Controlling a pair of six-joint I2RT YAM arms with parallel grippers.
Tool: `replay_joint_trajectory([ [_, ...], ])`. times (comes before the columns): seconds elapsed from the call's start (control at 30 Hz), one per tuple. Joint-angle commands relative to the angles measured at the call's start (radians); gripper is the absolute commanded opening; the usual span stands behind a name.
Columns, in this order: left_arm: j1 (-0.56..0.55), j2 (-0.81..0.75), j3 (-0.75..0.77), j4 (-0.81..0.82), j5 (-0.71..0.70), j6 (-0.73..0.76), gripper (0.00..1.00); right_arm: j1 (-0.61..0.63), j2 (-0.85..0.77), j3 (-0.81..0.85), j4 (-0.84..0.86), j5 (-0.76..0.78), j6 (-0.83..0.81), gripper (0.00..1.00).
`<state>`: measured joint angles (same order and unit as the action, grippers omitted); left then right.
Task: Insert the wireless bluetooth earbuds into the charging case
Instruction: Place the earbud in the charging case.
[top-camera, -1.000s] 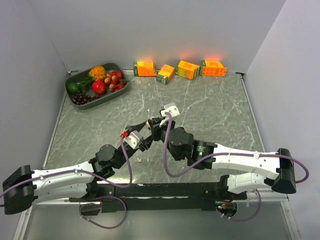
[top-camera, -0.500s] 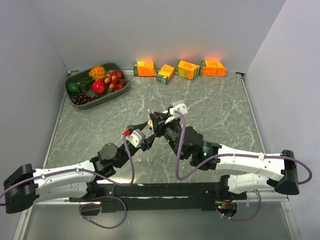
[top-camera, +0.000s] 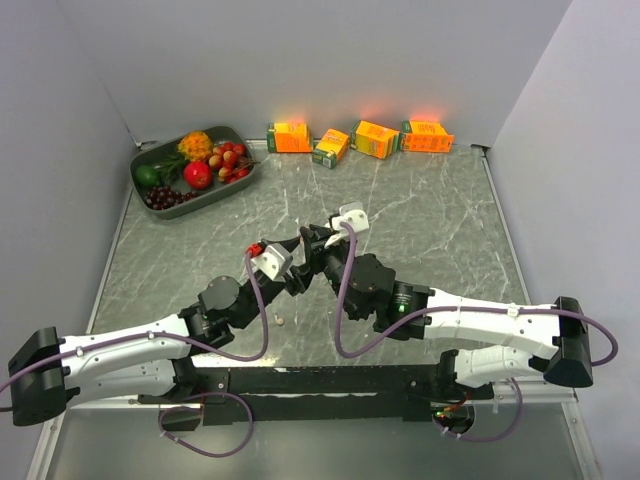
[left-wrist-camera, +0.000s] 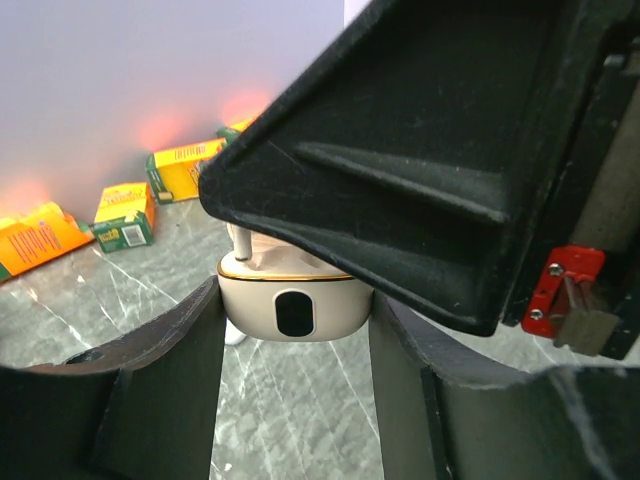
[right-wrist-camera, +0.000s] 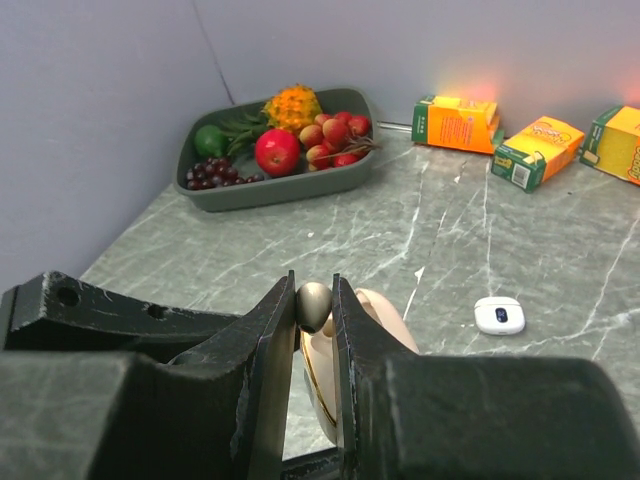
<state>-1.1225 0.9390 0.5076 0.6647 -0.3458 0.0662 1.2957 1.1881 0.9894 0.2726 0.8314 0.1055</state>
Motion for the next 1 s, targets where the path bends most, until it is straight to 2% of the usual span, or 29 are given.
replay_joint_trajectory([
  [0.0, 0.001, 0.003, 0.032, 0.006, 0.001, -0.023, 0.01, 0.007, 0.007, 0.041, 0.023, 0.037, -0.013, 0.00],
  [0.53, 0.000, -0.031, -0.073, 0.156, 0.048, 0.067, 0.01, 0.004, 0.004, 0.060, -0.088, 0.029, 0.045, 0.00],
  [0.97, 0.001, -0.031, -0.080, 0.167, 0.039, 0.066, 0.01, 0.001, 0.010, 0.064, -0.125, -0.002, 0.076, 0.00],
])
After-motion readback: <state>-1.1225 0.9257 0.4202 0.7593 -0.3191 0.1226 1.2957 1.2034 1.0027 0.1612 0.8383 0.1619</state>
